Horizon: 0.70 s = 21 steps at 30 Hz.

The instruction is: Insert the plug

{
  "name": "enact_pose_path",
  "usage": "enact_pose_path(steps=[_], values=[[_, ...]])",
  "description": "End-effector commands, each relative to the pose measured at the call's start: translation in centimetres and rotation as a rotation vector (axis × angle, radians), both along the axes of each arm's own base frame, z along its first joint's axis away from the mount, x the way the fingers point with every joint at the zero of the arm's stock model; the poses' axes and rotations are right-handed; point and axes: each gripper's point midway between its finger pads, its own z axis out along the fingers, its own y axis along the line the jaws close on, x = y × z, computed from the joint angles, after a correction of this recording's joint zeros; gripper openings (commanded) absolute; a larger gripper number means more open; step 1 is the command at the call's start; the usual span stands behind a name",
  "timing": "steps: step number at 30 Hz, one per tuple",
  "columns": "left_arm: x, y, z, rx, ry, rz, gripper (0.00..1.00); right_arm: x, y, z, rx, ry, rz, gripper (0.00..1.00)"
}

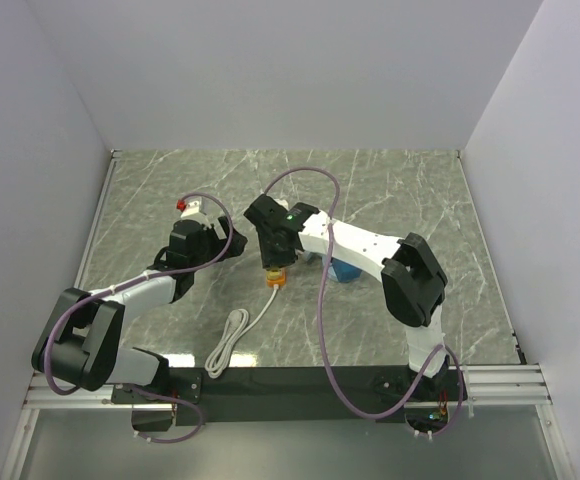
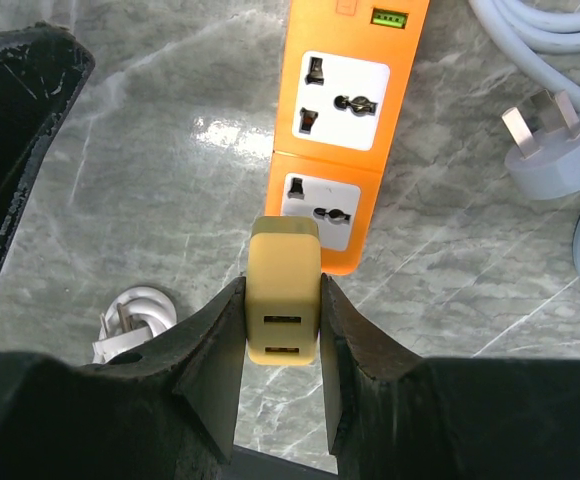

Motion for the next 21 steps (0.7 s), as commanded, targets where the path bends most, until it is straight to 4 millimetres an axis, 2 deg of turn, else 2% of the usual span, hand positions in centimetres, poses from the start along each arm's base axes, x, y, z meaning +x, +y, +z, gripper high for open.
enact_pose_path(steps=[1,11,21], values=[[0.0,0.0,1.1,-0.005,-0.045,-0.015,0.94,0.7,-1.5,-0.8,-0.049,-0.008,-0.022,0.00],[0.0,0.1,0.9,-0.001,-0.040,-0.013,0.94,1.6,-1.7,-1.3,-0.073,-0.016,-0.028,0.00],[0.1,0.2,0.7,0.006,-0.035,-0.008,0.95,2.8,-0.7,-0.7,-0.038,-0.041,-0.033,0.00]])
